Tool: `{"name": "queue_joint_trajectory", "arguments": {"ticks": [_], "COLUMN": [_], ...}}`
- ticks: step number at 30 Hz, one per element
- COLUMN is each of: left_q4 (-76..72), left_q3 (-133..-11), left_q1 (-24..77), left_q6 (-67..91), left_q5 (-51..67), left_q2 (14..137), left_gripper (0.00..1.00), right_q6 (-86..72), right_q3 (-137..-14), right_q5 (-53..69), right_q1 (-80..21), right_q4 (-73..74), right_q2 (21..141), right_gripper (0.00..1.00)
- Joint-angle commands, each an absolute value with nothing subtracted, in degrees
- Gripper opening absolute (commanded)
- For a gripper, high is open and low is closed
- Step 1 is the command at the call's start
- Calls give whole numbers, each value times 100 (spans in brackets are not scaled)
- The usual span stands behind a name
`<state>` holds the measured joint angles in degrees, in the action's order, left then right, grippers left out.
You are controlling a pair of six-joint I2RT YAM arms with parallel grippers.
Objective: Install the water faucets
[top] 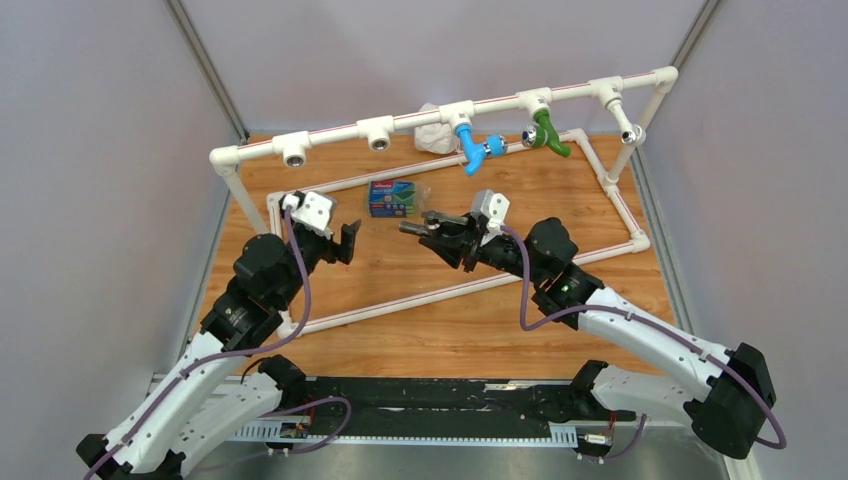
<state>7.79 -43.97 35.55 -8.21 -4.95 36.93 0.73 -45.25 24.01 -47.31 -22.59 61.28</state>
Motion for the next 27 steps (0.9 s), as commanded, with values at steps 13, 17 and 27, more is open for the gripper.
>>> {"name": "queue_joint_trajectory", "arguments": {"ticks": [13, 17, 27], "left_q4": [2032, 1486, -912], "left_q3": [-3683, -3375, -2804], "left_q1": [740, 194, -413], "left_q6": [1590, 1635, 950], "left_q5": [-3129, -3268, -3026], "left_q2": [3058, 3190, 3585], "left_gripper": [99, 100, 100], "right_q6": [554, 562, 571], "right_q3": [-4236, -4131, -3964], "right_q5": [1591, 1582, 1661], "right_q1": [-4702, -4702, -4702], "right_q4": [-2162, -2153, -2285], "right_q2": [5564, 5414, 5098], "right_gripper": [0, 0, 0]}}
